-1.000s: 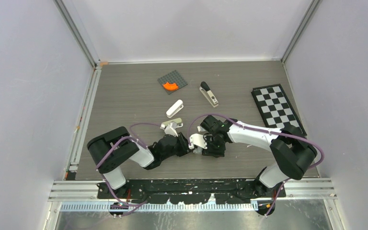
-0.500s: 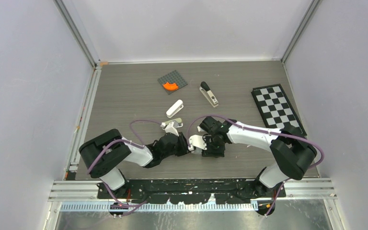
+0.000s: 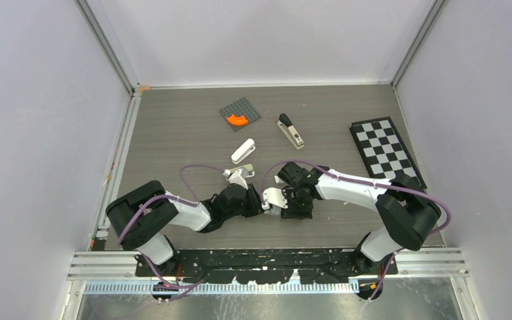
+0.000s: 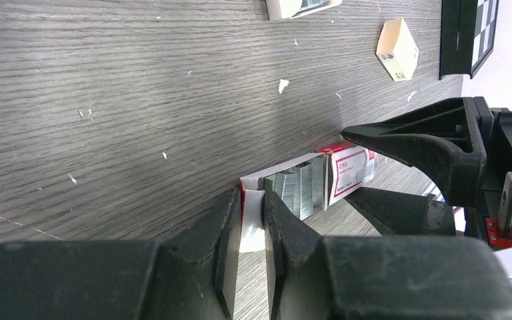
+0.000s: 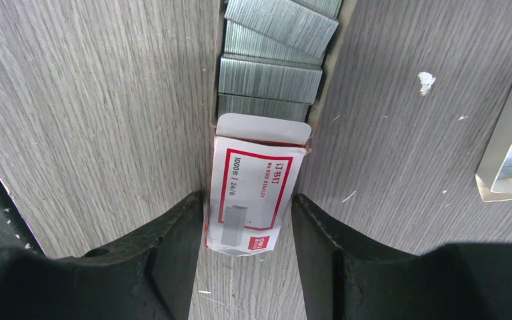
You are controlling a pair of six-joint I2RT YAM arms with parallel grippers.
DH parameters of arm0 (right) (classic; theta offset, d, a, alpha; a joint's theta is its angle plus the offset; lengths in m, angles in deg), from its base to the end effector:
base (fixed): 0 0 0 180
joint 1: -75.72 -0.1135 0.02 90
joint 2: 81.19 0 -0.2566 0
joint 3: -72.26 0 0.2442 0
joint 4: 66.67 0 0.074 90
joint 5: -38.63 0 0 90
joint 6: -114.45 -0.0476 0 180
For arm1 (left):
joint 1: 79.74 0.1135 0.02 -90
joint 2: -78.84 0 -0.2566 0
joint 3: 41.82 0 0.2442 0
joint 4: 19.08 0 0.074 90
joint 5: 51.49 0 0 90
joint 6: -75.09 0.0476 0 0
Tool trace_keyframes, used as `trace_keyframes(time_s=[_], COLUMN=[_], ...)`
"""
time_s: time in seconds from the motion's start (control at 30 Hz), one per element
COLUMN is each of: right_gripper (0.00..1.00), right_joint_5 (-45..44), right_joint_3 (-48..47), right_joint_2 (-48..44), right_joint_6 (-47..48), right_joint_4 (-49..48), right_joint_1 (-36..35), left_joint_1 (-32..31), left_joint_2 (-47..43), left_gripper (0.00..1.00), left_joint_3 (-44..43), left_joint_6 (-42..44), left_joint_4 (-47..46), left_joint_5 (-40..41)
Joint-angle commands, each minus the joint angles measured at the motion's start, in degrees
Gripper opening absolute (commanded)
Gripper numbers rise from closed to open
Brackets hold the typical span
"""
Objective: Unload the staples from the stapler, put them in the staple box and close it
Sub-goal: Close the staple box at the center of the board.
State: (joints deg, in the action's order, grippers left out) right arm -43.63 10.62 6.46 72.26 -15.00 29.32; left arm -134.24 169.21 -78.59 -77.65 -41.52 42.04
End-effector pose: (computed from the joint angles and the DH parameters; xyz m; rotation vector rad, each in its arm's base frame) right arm 0.1711 0.1889 0.1444 -2.1529 1.9712 0.1936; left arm 0.1595 -0.2186 0.1107 -0.2083 2.3271 -1.0872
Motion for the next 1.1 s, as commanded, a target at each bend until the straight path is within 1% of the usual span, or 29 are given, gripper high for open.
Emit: trace_keyframes(time_s=[0.0, 0.2, 0.4, 0.6, 0.8, 0.9, 1.07], right_gripper=[0.55, 0.55, 0.53, 0.53, 0.53, 0.53, 0.53], right_joint_5=[-4.04, -4.08, -3.7, -2.76, -2.17, -1.82, -1.3], right_joint_3=[1.9, 1.98, 1.97, 1.92, 2.02, 2.04, 2.03], right_joint_2=[2.49, 2.78, 2.37, 2.47, 2.49, 2.46, 2.44], right_joint_6=[2.0, 1.98, 2.41, 2.8, 3.12, 3.25, 3.43], right_joint_4=[-7.3, -7.05, -6.35, -6.0, -6.16, -6.07, -5.94], right_joint_1=[0.09, 0.07, 0.68, 0.69, 0.69, 0.69, 0.6], left_joint_1=[0.44, 1.17, 3.21, 3.87, 3.88, 3.88, 3.88], left_joint_2=[1.18, 0.17, -3.01, -4.63, -2.2, -0.29, 1.64], left_gripper=[0.2, 0.2, 0.2, 0.2, 0.2, 0.2, 0.19], left_joint_3=[-0.43, 0.46, 2.69, 2.86, 2.02, 1.14, -0.52], left_joint_6=[2.32, 2.19, 2.65, 3.46, 3.5, 3.6, 4.2], left_joint_4=[3.25, 3.39, 4.26, 5.29, 3.03, 1.99, 1.71], left_joint_5=[-1.12, -0.67, -0.89, -1.39, -3.26, -5.63, -7.07])
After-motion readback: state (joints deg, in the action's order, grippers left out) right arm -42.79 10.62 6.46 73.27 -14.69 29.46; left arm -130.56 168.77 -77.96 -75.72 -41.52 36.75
